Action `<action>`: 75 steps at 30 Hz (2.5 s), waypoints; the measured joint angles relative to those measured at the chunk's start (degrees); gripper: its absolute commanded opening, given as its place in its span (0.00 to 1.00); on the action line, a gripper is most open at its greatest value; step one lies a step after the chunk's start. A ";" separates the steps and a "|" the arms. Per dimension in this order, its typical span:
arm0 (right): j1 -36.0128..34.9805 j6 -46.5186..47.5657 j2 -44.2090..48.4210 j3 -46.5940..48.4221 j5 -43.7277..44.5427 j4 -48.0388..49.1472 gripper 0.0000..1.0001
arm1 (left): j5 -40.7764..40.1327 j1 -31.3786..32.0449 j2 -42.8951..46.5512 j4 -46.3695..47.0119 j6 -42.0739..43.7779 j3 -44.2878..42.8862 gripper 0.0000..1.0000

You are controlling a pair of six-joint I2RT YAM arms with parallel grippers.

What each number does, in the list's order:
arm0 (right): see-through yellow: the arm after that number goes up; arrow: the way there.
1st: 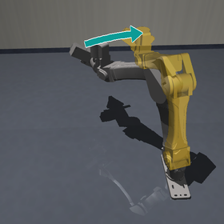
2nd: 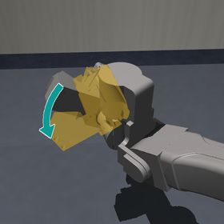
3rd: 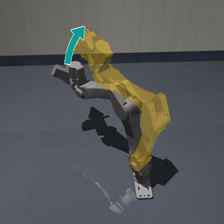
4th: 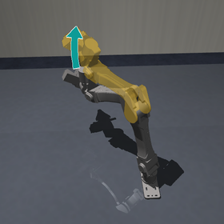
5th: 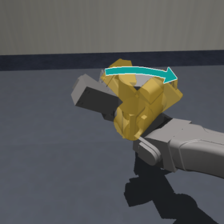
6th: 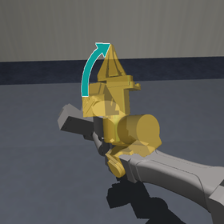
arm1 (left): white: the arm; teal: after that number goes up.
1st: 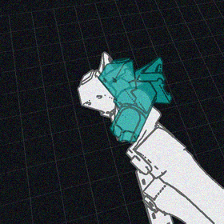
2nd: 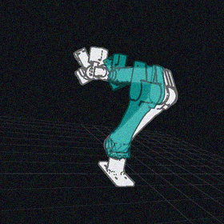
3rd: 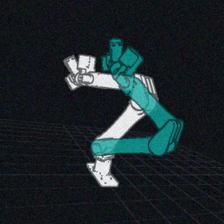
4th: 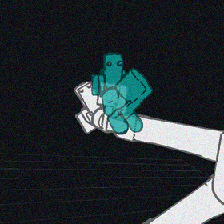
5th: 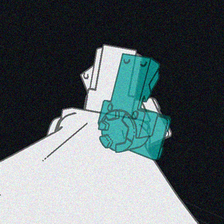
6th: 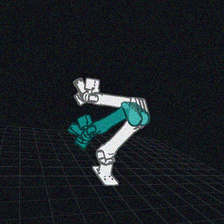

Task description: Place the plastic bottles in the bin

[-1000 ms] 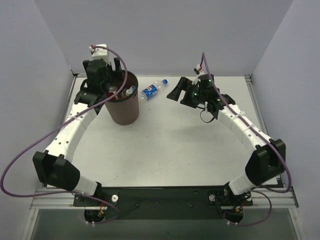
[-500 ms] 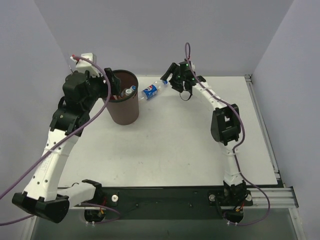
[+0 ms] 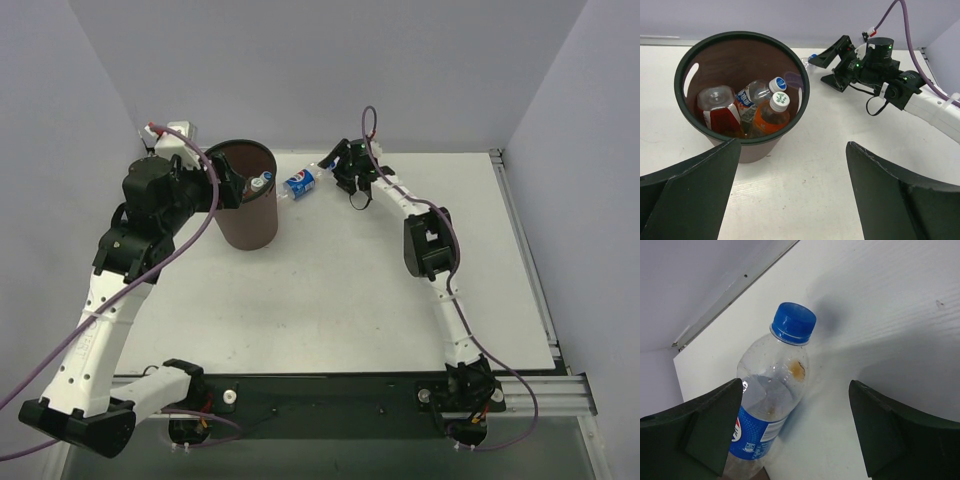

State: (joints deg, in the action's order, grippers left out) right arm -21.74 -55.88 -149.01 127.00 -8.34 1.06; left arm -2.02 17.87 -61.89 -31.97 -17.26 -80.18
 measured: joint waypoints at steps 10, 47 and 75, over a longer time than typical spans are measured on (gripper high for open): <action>-0.11 -4.09 -4.37 2.34 -0.46 8.07 0.78 | 1.14 0.09 -1.18 -1.42 -0.17 -0.04 0.97; -1.99 -12.63 -8.35 4.81 -1.90 13.40 0.37 | 2.78 1.40 -4.72 -1.14 -0.59 -1.51 0.97; 5.60 0.20 26.34 -39.65 -2.38 18.56 0.00 | 9.60 1.92 -9.44 -0.92 -0.57 -1.55 0.97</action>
State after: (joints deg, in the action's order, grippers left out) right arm -16.14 -55.68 -122.67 87.35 -10.72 19.62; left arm 7.57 19.79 -71.33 -32.88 -17.82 -81.73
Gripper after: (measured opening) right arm 0.232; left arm 0.975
